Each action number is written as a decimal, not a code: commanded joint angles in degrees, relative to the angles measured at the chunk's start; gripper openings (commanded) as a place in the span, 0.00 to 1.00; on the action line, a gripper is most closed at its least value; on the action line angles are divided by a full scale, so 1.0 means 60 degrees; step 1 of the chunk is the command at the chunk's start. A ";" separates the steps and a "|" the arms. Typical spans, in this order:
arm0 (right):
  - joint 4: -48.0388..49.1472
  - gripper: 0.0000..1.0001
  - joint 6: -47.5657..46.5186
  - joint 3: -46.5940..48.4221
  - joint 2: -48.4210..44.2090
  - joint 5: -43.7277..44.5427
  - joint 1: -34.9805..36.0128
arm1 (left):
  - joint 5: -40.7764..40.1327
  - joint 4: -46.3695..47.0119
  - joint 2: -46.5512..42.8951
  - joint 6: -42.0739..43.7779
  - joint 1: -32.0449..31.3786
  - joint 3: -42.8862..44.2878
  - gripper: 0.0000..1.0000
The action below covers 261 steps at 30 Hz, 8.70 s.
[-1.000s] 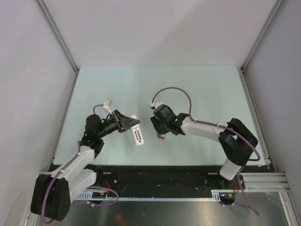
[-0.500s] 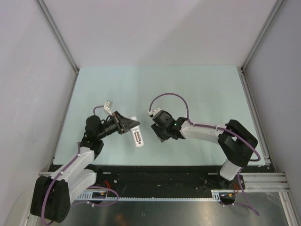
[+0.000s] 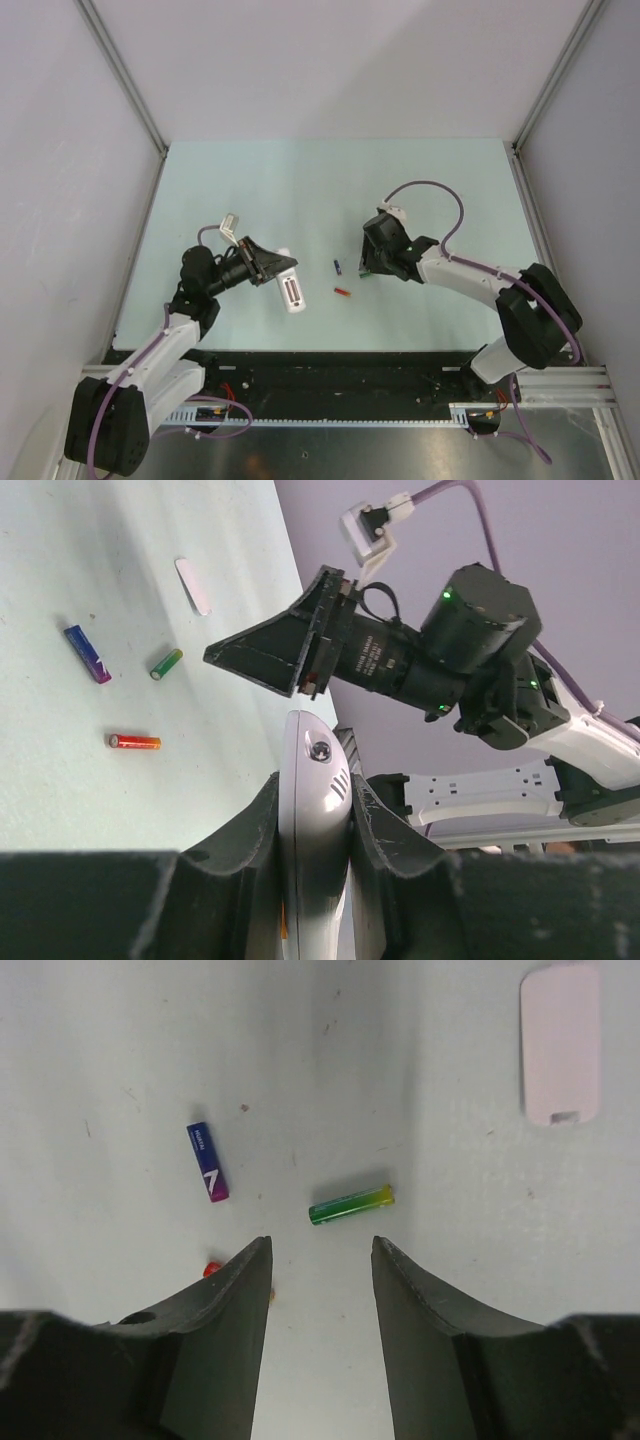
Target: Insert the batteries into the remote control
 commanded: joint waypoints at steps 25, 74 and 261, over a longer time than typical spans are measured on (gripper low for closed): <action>-0.0582 0.48 0.6530 0.0089 0.2004 0.0471 -0.0016 | 0.0293 0.0245 -0.0686 -0.0099 0.0093 -0.0125 0.00; -0.3907 0.35 0.0862 0.1451 0.3440 0.2009 -0.0456 | 0.0000 0.0216 -0.0906 -0.0186 0.0093 -0.0506 0.00; -0.8610 0.33 0.0011 1.0212 0.2839 -0.2078 0.2825 | -0.0381 0.3863 0.3328 -0.2691 -0.1475 0.1632 0.00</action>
